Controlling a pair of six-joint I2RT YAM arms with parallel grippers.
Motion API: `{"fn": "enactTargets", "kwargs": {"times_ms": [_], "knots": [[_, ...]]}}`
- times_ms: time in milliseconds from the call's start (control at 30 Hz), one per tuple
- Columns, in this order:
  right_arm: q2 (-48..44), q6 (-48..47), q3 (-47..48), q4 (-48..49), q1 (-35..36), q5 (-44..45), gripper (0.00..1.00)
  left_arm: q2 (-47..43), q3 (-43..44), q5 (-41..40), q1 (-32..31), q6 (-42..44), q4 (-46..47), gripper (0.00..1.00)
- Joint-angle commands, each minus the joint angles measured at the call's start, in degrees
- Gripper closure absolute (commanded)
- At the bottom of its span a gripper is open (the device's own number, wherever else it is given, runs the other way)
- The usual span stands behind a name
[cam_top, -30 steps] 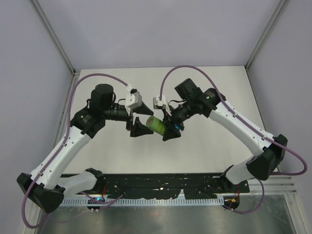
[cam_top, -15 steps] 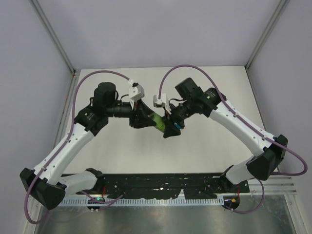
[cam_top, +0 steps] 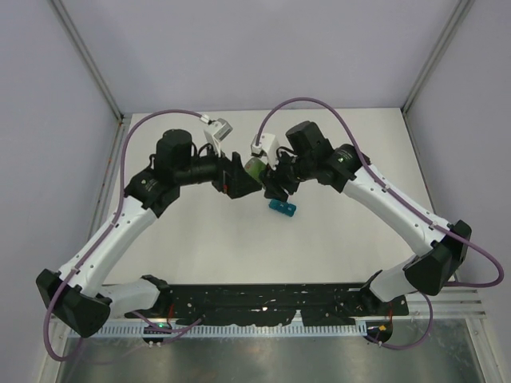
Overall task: Sort the pills into containers
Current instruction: Unscrew the lid of the pill bottle.
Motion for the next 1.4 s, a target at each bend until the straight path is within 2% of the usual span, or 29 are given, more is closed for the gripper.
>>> {"fn": "enactTargets", "kwargs": {"times_ms": [0, 67, 100, 233, 300, 467, 533, 633, 767, 967, 1133, 1200, 1267, 1367], "knots": [[-1.6, 2.4, 1.1, 5.4, -0.4, 0.5, 0.94, -3.3, 0.3, 7.7, -0.1, 2.3, 2.8, 0.0], [-1.7, 0.7, 1.2, 3.6, -0.6, -3.8, 0.95, -4.6, 0.6, 11.4, 0.5, 9.0, 2.4, 0.0], [-1.8, 0.2, 1.2, 2.6, -0.5, -5.1, 0.94, -5.5, 0.8, 12.9, 0.7, 14.9, 1.1, 0.0], [-2.3, -3.8, 1.2, -2.0, -0.5, -15.3, 0.94, -6.6, 3.9, 17.1, 0.7, 35.5, -10.3, 0.01], [-2.4, -6.4, 1.8, -5.3, -0.5, -20.3, 0.94, -6.9, 4.2, 17.2, 0.7, 42.4, -13.5, 0.01], [0.5, -13.8, 6.2, -16.0, -0.5, -30.8, 0.94, -6.8, 3.1, 17.7, 0.7, 49.2, -15.0, 0.0], [2.1, -16.3, 7.7, -21.2, -0.4, -32.7, 0.94, -6.6, 2.8, 18.9, 0.6, 48.8, -13.4, 0.0], [3.0, -18.1, 8.3, -23.0, -0.3, -33.8, 0.94, -5.9, 1.9, 19.8, 0.2, 46.5, -10.2, 0.0], [2.8, -17.8, 7.7, -22.4, -0.2, -33.8, 0.94, -5.0, 0.7, 23.4, 0.0, 40.5, -4.2, 0.0], [2.0, -15.4, 6.5, -19.2, -0.2, -31.6, 0.94, -3.2, 0.0, 26.9, -1.0, 32.8, 0.2, 0.04], [1.9, -13.1, 5.9, -16.3, -0.2, -28.8, 0.94, -3.1, -2.9, 29.4, -1.6, 25.1, 6.8, 0.12], [1.8, -12.2, 5.7, -15.3, -0.2, -27.9, 0.94, -3.7, -4.0, 29.8, -1.7, 22.5, 9.6, 0.2], [1.5, -11.3, 5.4, -14.4, -0.2, -26.7, 0.94, -3.7, -4.2, 29.9, -1.7, 21.4, 10.4, 0.33], [1.1, -10.1, 5.0, -12.8, -0.2, -25.3, 0.94, -4.4, -4.6, 29.0, -1.7, 19.6, 10.4, 0.62]]}}
